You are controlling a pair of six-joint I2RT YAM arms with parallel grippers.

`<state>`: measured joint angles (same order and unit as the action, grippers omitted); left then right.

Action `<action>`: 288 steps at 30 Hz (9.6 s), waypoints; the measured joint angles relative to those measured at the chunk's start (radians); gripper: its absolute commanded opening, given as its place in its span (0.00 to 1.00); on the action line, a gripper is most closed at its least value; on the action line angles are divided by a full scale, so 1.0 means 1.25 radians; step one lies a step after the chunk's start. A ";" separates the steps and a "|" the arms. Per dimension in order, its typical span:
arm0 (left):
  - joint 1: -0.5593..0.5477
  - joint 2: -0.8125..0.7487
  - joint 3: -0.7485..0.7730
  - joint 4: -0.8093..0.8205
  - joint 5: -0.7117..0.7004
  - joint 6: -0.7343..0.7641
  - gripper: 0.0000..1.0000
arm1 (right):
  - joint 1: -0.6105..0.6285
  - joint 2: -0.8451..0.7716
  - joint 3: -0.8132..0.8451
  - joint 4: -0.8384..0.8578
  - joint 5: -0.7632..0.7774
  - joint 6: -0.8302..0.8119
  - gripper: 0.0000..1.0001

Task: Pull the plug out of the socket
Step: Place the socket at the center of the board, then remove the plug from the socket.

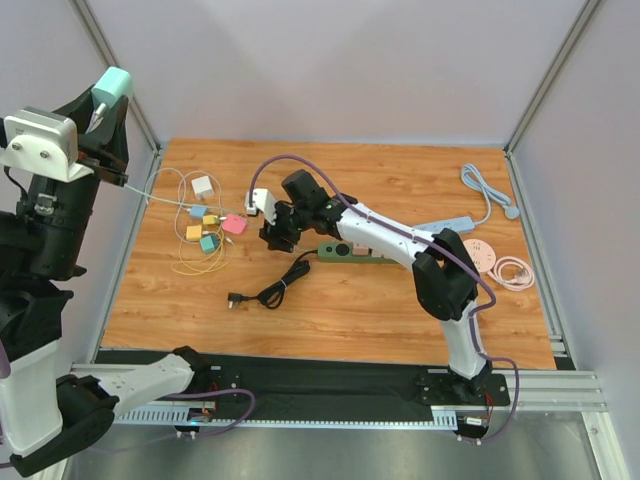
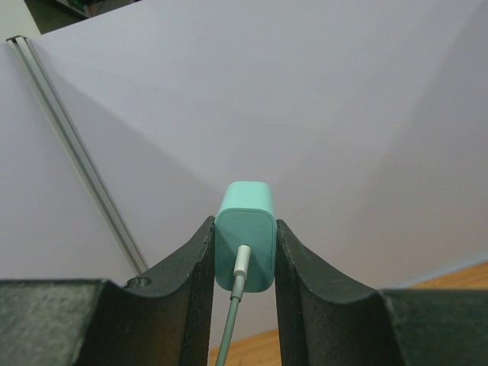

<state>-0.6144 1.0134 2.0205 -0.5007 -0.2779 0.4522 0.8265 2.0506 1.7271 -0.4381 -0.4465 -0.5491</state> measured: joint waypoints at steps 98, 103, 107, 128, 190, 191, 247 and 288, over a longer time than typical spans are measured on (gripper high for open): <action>0.672 0.492 -0.733 0.099 0.416 -0.564 0.77 | -0.502 -0.532 -0.441 -0.270 -0.405 -0.072 1.00; 0.672 0.406 -0.728 0.092 0.392 -0.555 0.84 | -0.523 -0.534 -0.449 -0.261 -0.404 -0.075 1.00; 0.672 0.297 -0.728 0.095 0.356 -0.530 0.88 | -0.526 -0.546 -0.465 -0.254 -0.397 -0.076 1.00; 0.549 0.084 -0.788 0.208 0.560 -0.500 1.00 | -0.549 -0.568 -0.508 -0.216 -0.361 -0.090 1.00; -0.094 0.790 -0.325 -0.057 0.586 0.284 0.70 | -0.612 -0.520 -0.527 -0.114 -0.109 -0.103 0.91; -0.098 0.797 -0.321 -0.056 0.581 0.283 0.69 | -0.614 -0.520 -0.527 -0.112 -0.104 -0.103 0.91; -0.153 0.894 -0.264 -0.034 0.502 0.121 0.00 | -0.600 -0.179 -0.465 -0.040 -0.493 0.429 0.00; -0.204 0.823 -0.385 0.074 0.363 0.060 0.00 | -0.599 -0.155 -0.415 -0.074 -0.407 0.553 0.00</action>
<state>-0.8692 2.0418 1.5387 -0.4088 0.1753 0.5270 0.0772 1.8565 1.2083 -0.5304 -0.9558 0.1425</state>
